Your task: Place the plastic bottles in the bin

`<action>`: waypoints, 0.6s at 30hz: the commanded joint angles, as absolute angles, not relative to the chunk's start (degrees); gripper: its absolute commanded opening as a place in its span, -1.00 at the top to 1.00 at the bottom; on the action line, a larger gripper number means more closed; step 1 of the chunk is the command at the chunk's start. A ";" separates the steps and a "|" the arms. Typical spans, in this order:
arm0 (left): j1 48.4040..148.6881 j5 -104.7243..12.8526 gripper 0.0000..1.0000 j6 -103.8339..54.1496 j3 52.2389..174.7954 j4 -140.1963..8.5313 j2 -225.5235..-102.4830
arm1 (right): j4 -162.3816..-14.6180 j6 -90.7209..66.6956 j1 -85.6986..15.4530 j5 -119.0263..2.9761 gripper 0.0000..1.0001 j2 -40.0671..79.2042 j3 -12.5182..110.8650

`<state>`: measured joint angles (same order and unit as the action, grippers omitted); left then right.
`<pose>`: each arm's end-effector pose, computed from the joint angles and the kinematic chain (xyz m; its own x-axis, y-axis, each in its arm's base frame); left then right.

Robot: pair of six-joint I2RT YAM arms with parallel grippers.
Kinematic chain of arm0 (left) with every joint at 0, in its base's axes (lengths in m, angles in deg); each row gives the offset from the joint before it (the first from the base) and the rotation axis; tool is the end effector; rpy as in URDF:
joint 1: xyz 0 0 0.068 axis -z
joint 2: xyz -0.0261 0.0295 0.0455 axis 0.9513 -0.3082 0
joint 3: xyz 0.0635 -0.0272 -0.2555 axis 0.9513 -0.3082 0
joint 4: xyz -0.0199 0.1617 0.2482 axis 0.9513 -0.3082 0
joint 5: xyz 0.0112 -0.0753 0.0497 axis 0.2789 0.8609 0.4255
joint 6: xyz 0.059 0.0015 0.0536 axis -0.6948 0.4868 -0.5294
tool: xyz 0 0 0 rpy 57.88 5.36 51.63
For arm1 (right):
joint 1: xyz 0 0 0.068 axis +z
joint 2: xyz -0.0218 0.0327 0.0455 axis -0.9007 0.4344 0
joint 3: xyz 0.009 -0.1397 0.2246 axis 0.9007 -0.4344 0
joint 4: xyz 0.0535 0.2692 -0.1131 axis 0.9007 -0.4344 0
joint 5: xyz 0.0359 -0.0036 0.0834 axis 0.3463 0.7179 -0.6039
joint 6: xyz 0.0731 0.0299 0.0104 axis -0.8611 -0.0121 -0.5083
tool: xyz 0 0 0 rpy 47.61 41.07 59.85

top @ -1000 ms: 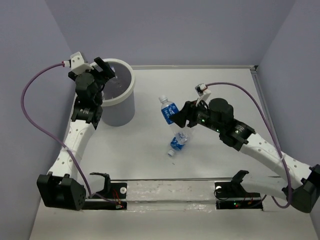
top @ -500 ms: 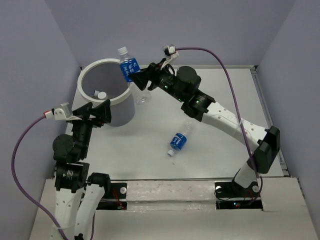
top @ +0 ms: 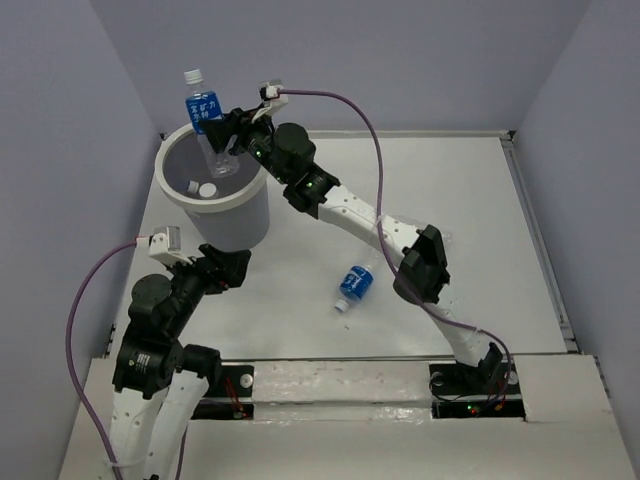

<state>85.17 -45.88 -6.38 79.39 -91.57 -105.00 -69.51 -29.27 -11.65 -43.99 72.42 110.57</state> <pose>0.1508 -0.0453 0.3407 -0.2123 -0.4592 -0.8626 0.2994 0.8097 -0.5047 0.3756 0.4786 0.4248 -0.0931 0.5455 -0.8329 -0.7541 0.5076 0.4168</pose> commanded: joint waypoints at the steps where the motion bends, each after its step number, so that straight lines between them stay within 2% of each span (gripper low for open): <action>1: 86.20 -41.72 -0.97 -5.66 81.51 -92.90 -105.12 | -68.92 -27.00 -10.90 -44.22 -0.55 72.44 114.45; 3: 86.55 -38.84 -0.97 -6.10 81.16 -92.20 -105.65 | -67.52 -26.47 -10.90 -44.67 -0.67 69.46 111.63; 6: 86.64 -31.03 -0.97 -5.14 79.50 -88.17 -107.05 | -66.99 -25.68 -10.90 -44.49 -0.74 64.29 105.65; 9: 86.64 -28.19 -0.97 -4.08 78.62 -84.56 -108.19 | -66.02 -25.33 -10.90 -45.20 -0.75 58.31 98.45; 12: 86.72 -25.99 -0.97 -3.73 78.44 -81.66 -109.86 | -62.78 -24.10 -10.90 -43.89 -0.68 51.89 85.99; 15: 86.90 -22.65 -0.97 -2.85 78.09 -78.49 -112.67 | -61.01 -19.46 -10.90 -41.77 -0.49 40.91 70.87; 18: 88.91 -24.05 -0.97 -3.02 77.74 -76.21 -115.40 | -62.93 -16.72 -13.53 -41.16 -0.42 28.96 55.49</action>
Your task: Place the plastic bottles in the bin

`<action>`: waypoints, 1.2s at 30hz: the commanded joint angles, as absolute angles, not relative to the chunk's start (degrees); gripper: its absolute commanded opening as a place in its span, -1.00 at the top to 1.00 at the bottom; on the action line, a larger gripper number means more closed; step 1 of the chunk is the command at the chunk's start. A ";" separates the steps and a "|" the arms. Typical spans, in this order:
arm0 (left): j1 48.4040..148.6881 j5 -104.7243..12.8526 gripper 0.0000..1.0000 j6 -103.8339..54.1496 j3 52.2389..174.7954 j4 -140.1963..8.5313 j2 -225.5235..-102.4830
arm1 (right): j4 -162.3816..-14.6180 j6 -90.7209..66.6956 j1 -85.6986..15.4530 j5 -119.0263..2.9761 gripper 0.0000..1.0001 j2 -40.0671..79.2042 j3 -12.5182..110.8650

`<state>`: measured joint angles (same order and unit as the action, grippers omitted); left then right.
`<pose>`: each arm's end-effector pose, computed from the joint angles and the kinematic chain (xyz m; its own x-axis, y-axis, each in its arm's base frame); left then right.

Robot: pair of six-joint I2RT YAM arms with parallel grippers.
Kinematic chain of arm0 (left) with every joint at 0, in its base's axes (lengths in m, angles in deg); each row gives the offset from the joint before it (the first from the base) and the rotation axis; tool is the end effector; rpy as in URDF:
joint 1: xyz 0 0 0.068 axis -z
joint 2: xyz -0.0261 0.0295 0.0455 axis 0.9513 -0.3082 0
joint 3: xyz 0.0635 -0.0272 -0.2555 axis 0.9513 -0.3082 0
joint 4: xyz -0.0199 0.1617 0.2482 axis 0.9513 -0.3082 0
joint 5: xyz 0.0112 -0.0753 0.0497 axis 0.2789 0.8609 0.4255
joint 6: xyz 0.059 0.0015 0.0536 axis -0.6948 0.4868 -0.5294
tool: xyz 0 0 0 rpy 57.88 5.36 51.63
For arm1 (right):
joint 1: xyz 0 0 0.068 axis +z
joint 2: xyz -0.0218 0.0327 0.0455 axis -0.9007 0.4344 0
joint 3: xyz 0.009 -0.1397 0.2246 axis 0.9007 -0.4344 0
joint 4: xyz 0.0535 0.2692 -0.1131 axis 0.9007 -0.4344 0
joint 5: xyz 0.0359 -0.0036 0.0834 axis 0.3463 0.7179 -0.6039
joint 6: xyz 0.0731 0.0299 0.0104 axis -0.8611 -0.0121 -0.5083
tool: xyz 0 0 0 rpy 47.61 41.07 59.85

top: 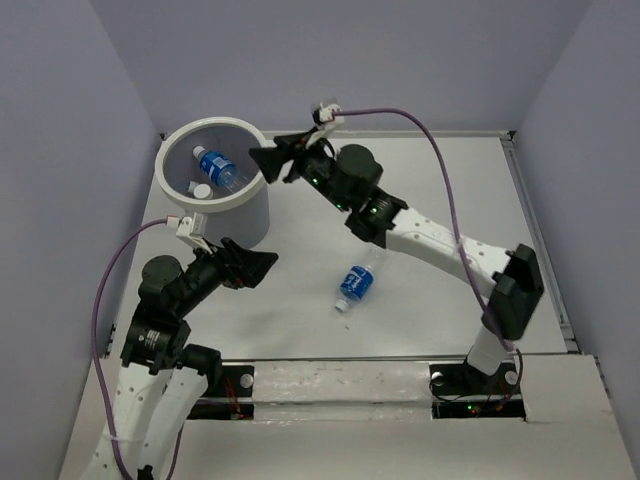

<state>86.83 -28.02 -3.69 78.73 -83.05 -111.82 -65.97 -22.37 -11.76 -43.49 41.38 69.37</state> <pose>0.1663 -0.0752 0.3394 -0.3680 -0.4048 -0.8371 0.5426 0.6375 -0.5469 0.3122 0.3931 0.4239 -0.0623 0.4002 -0.9143 -0.7310 0.6054 0.3148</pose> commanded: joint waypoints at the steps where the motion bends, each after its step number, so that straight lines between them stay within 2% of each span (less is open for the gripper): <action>1: 89.97 -25.70 -0.97 -3.02 77.47 -75.50 -116.27 | -64.86 -16.45 -16.50 -42.11 -0.42 23.01 52.06; 4: 98.12 -31.40 -0.97 -2.32 77.29 -71.72 -121.10 | -74.26 -20.20 -22.92 -44.40 -0.41 14.72 42.39; 5: 103.98 -36.39 -0.97 -2.15 77.90 -70.15 -124.25 | -78.98 -22.66 -27.64 -46.41 -0.42 9.82 37.05; 6: 107.08 -36.44 -0.97 -2.41 77.91 -69.52 -126.19 | -80.68 -22.69 -29.51 -46.43 -0.42 7.51 34.39; 9: 117.26 -50.62 -0.98 -4.51 80.63 -68.90 -134.98 | -84.91 -25.58 -34.10 -45.82 -0.48 -1.20 25.06; 15: 127.49 -64.29 -0.98 -9.95 89.14 -66.02 -153.68 | -89.83 -27.61 -38.57 -43.61 -0.56 -10.87 15.48; 24: 129.79 -62.98 -0.98 -17.61 101.81 -63.98 -179.44 | -96.86 -25.85 -45.52 -47.13 -0.55 -16.59 12.30; 33: 129.79 -66.42 -0.96 -21.04 110.07 -64.95 -192.99 | -97.04 -27.70 -46.06 -48.63 -0.56 -17.92 9.31; 36: 129.70 -66.23 -0.78 -21.74 111.75 -64.77 -195.29 | -98.00 -28.05 -46.06 -48.71 -0.59 -17.83 10.01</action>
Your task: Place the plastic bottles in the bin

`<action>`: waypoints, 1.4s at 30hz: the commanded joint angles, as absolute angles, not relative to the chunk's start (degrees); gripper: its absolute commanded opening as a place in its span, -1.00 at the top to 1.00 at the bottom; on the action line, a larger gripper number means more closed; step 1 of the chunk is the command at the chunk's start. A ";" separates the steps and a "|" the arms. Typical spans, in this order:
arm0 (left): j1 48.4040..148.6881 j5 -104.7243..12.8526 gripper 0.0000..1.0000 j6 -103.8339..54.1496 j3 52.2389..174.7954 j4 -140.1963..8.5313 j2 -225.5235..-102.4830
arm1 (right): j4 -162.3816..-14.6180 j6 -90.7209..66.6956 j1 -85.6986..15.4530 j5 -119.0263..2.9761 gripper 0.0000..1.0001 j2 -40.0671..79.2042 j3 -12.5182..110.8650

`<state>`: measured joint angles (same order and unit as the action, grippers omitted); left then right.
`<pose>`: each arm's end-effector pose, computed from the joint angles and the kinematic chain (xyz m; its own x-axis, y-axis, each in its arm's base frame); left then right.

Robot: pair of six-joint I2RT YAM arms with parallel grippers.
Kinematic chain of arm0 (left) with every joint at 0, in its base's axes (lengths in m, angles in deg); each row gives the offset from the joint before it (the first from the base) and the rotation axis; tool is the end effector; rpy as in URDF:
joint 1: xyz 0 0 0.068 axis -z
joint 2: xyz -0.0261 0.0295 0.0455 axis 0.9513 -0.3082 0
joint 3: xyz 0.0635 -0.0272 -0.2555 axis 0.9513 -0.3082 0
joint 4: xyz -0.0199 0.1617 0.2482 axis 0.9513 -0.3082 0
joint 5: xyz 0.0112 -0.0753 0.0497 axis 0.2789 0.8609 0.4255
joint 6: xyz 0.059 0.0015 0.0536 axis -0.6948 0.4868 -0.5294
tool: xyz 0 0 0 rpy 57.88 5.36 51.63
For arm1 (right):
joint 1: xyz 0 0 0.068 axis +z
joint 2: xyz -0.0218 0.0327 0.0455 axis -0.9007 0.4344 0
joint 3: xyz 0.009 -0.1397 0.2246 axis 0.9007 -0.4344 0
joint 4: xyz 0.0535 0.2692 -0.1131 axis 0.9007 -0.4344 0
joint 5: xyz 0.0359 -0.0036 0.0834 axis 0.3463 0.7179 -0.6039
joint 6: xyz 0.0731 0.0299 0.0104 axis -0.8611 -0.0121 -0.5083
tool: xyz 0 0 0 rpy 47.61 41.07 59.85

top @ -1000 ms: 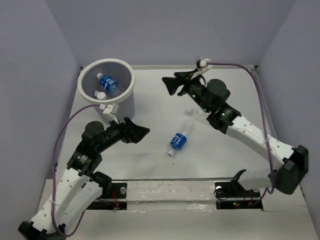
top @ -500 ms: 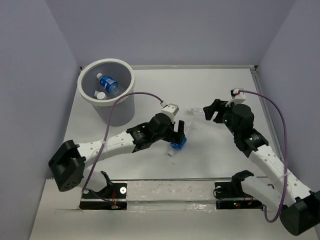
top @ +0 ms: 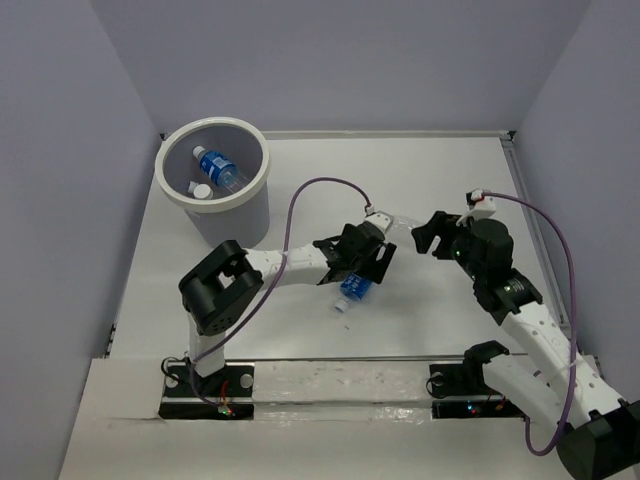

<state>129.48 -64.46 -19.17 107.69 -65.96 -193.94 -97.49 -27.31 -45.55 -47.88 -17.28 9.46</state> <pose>0.2569 -0.3794 0.1436 -0.5328 0.2920 -0.7943 0.6227 0.7709 -0.1344 0.2478 0.0806 0.2665 -0.3754 0.2699 -0.8867 -0.1507 0.9262 0.3457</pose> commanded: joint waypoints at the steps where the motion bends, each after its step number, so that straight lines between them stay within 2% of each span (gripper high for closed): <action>1: 129.70 -66.76 -0.60 -21.66 111.92 -64.77 -196.25 | -98.36 -28.22 -46.06 -49.32 -0.64 -17.48 11.23; 2: 129.70 -66.85 -0.60 -21.57 111.66 -64.60 -196.52 | -98.54 -27.96 -46.06 -49.76 -0.68 -17.13 11.94; 3: 129.62 -66.94 -0.37 -21.31 111.31 -64.07 -196.27 | -99.24 -27.53 -46.06 -49.94 -0.72 -16.34 12.82; 6: 129.61 -66.24 -0.24 -20.17 107.89 -62.23 -193.12 | -101.26 -24.28 -46.06 -49.94 -0.87 -11.26 16.51; 12: 129.61 -66.77 -0.22 -16.13 96.82 -59.24 -179.60 | -110.38 -15.76 -46.58 -55.57 -0.99 4.72 27.65; 18: 129.44 -65.19 -0.22 -11.64 87.24 -58.53 -164.73 | -121.64 -5.82 -46.58 -46.18 -0.99 18.87 40.32; 23: 129.26 -63.51 -0.22 -8.65 81.61 -57.65 -156.37 | -126.91 4.97 -46.58 -45.37 -0.99 27.58 46.22; 28: 128.91 -64.30 -0.22 -8.74 80.37 -58.44 -149.79 | -129.21 10.17 -46.06 -43.18 -0.99 35.77 50.44; 37: 126.19 -62.82 -0.22 -9.27 81.07 -61.25 -144.15 | -131.59 16.24 -44.91 -46.70 -0.99 47.46 57.47; 41: 125.31 -63.69 -0.22 -8.91 83.09 -62.57 -140.90 | -129.84 16.60 -42.99 -48.09 -0.99 50.55 59.14; 42: 125.05 -64.91 -0.22 -9.00 83.79 -63.97 -139.50 | -127.65 16.16 -42.98 -49.14 -0.94 50.37 58.71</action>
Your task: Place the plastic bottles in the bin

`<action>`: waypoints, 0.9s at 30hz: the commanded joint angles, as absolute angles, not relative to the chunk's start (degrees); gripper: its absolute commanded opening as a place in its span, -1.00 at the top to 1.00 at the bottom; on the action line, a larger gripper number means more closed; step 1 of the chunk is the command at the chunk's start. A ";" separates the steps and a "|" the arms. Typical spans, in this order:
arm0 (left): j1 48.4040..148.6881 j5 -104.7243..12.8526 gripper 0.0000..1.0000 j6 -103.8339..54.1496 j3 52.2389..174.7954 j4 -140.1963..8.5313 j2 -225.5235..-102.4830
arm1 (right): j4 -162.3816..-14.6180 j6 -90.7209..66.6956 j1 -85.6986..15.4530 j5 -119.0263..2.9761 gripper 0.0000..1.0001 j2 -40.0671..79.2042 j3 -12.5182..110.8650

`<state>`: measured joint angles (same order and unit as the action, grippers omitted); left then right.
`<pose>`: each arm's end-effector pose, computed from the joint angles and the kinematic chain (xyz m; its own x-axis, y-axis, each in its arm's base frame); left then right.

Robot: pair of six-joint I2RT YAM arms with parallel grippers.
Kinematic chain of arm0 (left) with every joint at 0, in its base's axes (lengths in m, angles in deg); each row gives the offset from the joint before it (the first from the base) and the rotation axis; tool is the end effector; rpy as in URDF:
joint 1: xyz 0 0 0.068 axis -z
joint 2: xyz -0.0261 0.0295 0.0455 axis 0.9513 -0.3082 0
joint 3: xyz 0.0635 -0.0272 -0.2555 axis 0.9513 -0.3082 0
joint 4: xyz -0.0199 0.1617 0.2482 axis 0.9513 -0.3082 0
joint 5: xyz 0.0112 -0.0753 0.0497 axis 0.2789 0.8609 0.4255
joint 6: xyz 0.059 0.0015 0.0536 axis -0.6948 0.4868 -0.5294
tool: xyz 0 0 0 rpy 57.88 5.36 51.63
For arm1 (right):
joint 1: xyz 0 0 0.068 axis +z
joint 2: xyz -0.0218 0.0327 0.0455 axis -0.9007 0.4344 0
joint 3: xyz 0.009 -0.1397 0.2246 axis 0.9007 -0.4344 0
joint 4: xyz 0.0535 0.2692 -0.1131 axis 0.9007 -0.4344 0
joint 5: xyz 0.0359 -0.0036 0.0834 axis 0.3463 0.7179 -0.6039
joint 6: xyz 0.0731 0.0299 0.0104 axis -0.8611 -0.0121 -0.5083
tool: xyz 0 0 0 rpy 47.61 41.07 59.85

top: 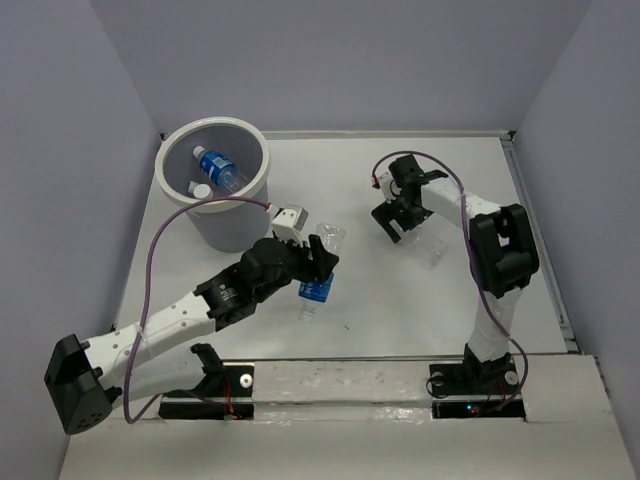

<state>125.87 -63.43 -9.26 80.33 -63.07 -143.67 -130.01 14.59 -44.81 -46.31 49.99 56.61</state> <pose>0.1865 -0.2363 0.2748 -0.4236 -0.1842 -0.8869 0.5737 0.7031 -0.4200 0.4147 0.1411 0.1354 -0.7317 -0.6164 -0.2909 -0.5924 0.7862 -0.1759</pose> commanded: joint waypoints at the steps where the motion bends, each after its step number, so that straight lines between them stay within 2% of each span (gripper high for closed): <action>1: 124.70 -65.53 -0.22 -9.35 85.28 -64.76 -138.88 | -126.50 15.12 -42.20 -49.94 -0.88 50.11 58.62; 2: 124.43 -66.06 -0.22 -9.61 86.08 -65.64 -138.17 | -125.71 14.67 -41.41 -49.94 -0.80 49.93 58.53; 3: 124.26 -66.67 -0.22 -10.05 86.87 -66.78 -137.04 | -124.13 14.06 -41.40 -52.21 -0.54 49.67 58.44; 4: 123.99 -67.20 -0.22 -10.40 87.66 -67.40 -136.68 | -123.51 13.44 -40.79 -52.75 -0.40 49.50 58.18; 6: 122.94 -70.09 -0.22 -11.81 90.99 -70.02 -135.89 | -122.54 12.12 -40.78 -54.51 -0.13 48.36 56.96; 7: 122.50 -70.54 -0.22 -12.51 92.22 -70.39 -135.71 | -122.10 11.68 -40.78 -54.34 -0.07 47.92 56.95; 12: 117.59 -72.83 -0.21 -15.68 102.76 -71.63 -136.76 | -119.03 8.34 -40.26 -55.74 0.02 42.30 51.87; 15: 110.47 -70.81 -0.21 -16.99 111.46 -72.24 -140.71 | -116.57 5.45 -38.42 -57.59 0.06 35.36 49.22; 20: 100.99 -75.11 -0.21 -19.55 122.72 -71.28 -148.62 | -110.06 0.88 -32.19 -60.05 0.04 22.11 43.16; 27: 89.30 -83.62 -0.17 -24.54 123.97 -60.94 -158.54 | -101.28 -4.22 -27.61 -64.26 0.02 7.77 35.69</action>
<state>94.85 -76.44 -19.87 122.99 -68.97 -154.09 -109.44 0.60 -28.81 -61.10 13.16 38.53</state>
